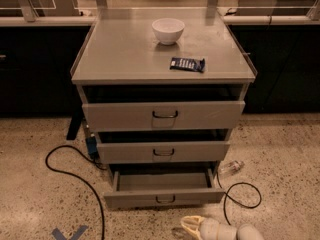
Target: Open bottom drawer
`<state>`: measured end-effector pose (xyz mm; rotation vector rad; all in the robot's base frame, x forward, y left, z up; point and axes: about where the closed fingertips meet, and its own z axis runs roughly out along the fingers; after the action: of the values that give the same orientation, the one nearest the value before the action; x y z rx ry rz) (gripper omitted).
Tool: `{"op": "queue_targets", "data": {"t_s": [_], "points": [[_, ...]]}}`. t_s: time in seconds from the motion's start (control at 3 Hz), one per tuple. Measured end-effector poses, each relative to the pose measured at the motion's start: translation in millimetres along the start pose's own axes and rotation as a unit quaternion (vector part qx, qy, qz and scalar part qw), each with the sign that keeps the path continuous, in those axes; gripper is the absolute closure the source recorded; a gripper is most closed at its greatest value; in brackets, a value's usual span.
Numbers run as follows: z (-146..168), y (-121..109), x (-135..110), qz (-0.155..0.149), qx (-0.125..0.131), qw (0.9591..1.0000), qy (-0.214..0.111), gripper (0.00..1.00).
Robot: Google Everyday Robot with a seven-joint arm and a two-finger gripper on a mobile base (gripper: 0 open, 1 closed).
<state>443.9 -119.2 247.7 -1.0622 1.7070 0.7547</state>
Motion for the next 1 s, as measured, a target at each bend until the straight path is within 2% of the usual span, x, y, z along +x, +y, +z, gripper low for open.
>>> {"op": "queue_targets", "data": {"t_s": [1.0], "points": [[0.3,0.0,0.0,0.001,0.0,1.0,0.0,0.12]]}}
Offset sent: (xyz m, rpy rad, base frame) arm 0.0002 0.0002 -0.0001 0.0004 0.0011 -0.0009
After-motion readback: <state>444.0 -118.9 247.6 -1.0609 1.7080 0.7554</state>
